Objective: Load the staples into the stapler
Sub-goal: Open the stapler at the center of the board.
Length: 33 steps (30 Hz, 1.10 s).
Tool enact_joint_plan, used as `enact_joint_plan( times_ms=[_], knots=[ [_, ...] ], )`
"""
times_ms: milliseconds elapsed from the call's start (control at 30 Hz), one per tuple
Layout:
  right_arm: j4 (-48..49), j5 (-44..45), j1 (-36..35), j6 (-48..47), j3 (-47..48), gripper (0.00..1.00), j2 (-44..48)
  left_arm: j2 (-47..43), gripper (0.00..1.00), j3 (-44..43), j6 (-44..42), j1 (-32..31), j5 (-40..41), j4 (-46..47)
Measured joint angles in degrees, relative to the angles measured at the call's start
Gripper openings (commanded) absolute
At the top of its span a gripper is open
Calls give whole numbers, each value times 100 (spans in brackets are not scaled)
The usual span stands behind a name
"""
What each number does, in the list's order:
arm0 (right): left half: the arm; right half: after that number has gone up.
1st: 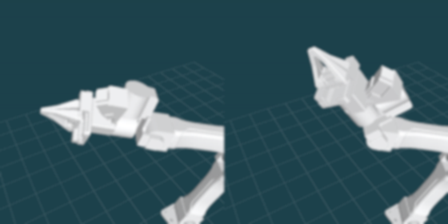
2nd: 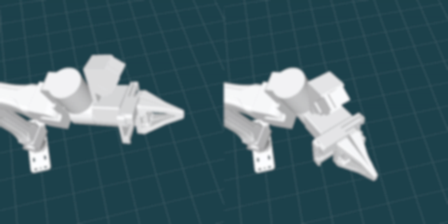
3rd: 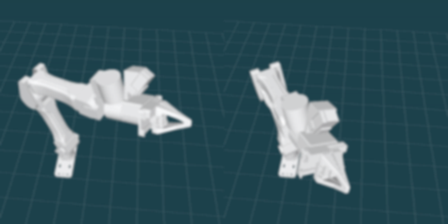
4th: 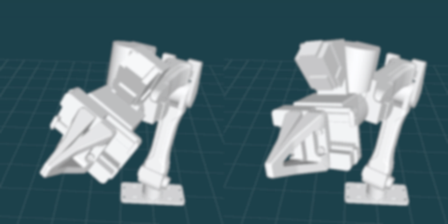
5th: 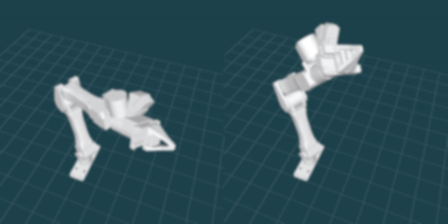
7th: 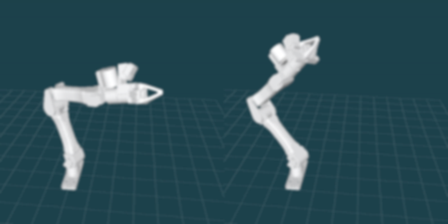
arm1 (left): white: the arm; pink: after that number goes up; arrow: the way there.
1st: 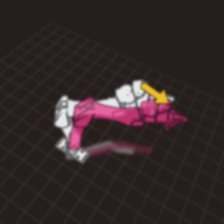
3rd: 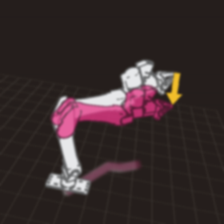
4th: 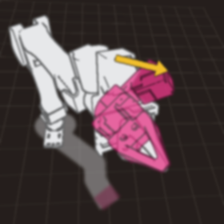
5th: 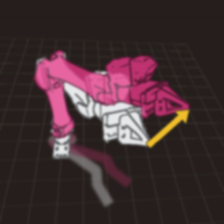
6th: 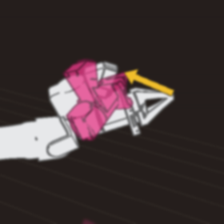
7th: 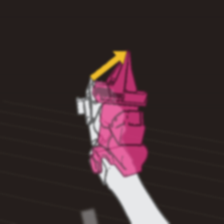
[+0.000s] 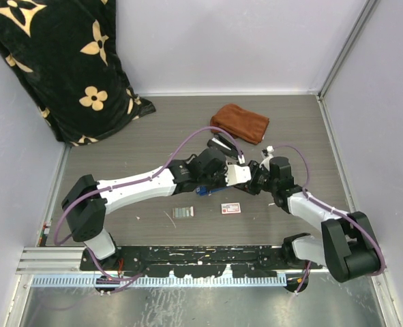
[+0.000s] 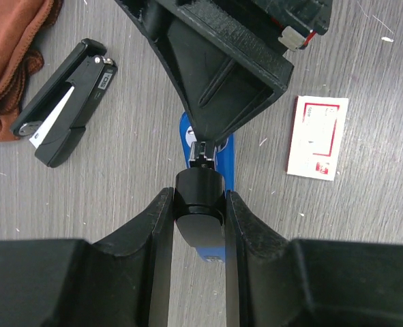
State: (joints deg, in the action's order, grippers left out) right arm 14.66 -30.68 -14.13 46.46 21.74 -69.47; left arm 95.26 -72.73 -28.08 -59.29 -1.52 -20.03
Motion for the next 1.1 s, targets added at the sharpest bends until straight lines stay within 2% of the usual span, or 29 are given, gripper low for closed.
enact_joint_plan(
  times_ms=[200,400,700,1100],
  knots=[
    [-927,286,39,-111,205,55,647,-42,0,81,-164,-22,83,48],
    [-1268,260,330,-310,334,54,1060,-79,0,376,-205,-20,142,20],
    [-1687,-369,450,-914,636,55,522,-306,0,518,-199,-17,72,-79],
    [-1335,-1360,450,-1202,710,54,-223,-369,0,518,-175,-17,-48,-79]
  ],
)
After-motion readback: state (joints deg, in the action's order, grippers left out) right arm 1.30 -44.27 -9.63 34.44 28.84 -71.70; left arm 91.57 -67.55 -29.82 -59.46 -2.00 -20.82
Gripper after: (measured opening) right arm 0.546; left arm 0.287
